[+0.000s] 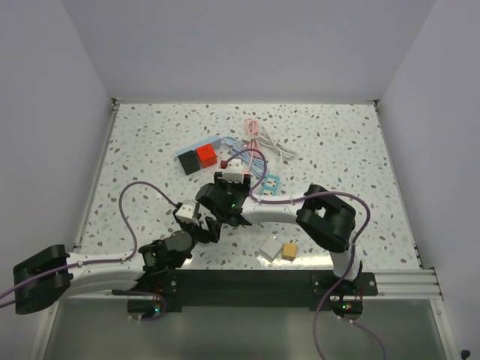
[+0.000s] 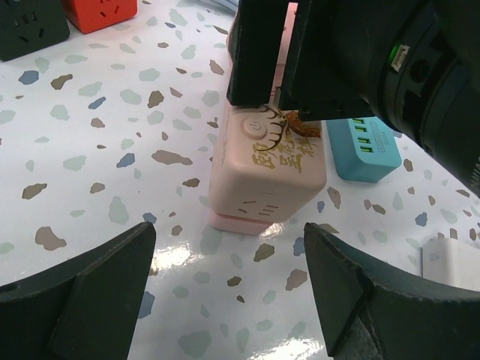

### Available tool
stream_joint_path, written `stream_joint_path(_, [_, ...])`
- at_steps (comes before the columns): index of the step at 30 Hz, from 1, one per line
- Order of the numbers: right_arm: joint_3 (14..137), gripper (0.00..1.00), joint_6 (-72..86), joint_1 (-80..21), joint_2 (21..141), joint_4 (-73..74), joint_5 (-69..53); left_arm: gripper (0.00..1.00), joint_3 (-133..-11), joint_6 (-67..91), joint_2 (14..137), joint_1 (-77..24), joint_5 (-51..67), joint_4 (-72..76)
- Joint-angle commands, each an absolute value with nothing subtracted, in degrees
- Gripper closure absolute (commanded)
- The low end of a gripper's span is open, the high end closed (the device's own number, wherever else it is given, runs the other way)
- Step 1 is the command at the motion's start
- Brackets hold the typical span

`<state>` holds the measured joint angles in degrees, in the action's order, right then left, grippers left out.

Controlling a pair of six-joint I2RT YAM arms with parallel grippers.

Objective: Insert the plug

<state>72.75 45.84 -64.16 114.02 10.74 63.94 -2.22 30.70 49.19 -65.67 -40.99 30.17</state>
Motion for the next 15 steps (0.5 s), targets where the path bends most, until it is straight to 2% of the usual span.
stream_joint_path(1, [68.1,0.47,40.0,-60.4,118.7,21.8,54.1,0.14,-4.7,29.4,50.4,-65.8,-41.3,31.7])
stream_joint_path(4, [68.3,0.37,37.4,-59.3,117.8,19.3,53.0,0.13,-5.0,29.0,51.3,-65.7,-41.2,32.1])
stream_joint_path(15, [73.0,0.22,32.5,-56.2,116.3,17.8,47.9,0.11,-5.7,27.9,50.4,-65.8,-41.8,30.7])
